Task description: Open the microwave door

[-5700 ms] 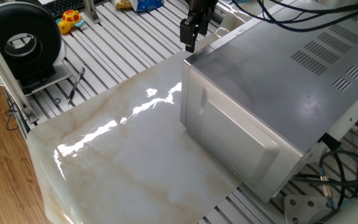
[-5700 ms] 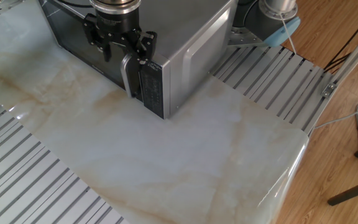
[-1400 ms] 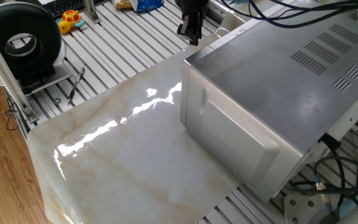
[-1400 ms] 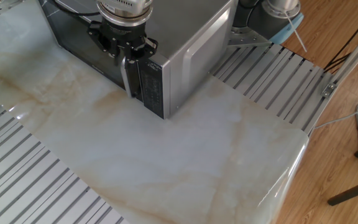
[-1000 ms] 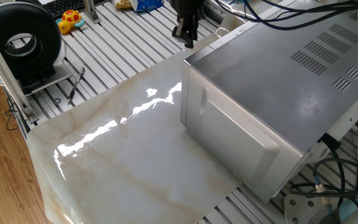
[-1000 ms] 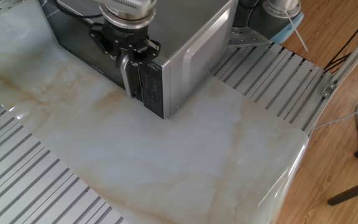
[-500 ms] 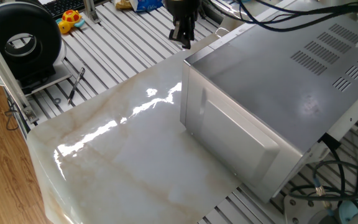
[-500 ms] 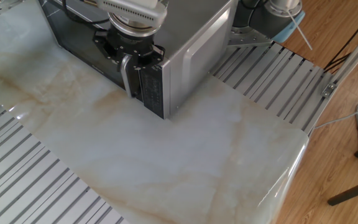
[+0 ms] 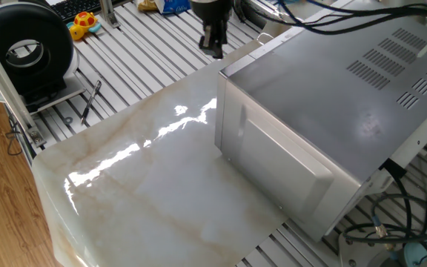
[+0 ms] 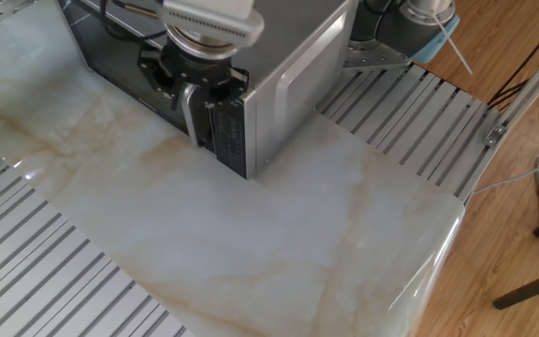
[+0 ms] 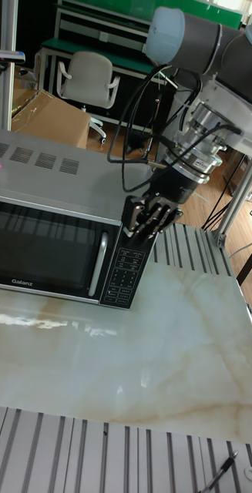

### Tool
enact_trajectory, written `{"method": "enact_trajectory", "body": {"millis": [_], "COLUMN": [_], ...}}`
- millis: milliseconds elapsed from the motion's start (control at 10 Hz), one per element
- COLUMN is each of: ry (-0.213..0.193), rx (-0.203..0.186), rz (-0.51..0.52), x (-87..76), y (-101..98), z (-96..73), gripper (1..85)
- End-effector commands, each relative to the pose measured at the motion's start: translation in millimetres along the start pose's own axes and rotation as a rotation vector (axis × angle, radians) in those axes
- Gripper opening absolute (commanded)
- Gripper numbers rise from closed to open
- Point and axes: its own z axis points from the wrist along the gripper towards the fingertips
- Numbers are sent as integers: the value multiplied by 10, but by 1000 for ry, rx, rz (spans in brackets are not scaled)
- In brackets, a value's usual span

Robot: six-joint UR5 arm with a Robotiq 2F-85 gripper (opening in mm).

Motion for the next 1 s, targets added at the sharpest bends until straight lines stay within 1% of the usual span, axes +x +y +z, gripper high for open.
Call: {"method": "enact_trajectory", "body": {"millis": [0, 100, 200, 300, 400, 500, 600, 700, 800, 900], "ry": [-12, 0, 20, 12, -4, -14, -13, -13, -2, 13], "rx": [6, 41, 86, 91, 98, 107, 109, 130, 157, 165], "rz": [20, -29, -105, -137, -147, -149, -169, -199, -209, -215], "x": [-208, -178, -136, -161, -205, -266, -341, -382, -358, -272], "y": [209, 117, -3, -15, -28, -29, 6, -34, -117, -206], "z": [-82, -82, -90, -91, -92, -43, 28, 75, 62, 10], "gripper": [367, 367, 367, 367, 407, 417, 443, 457, 457, 440]}}
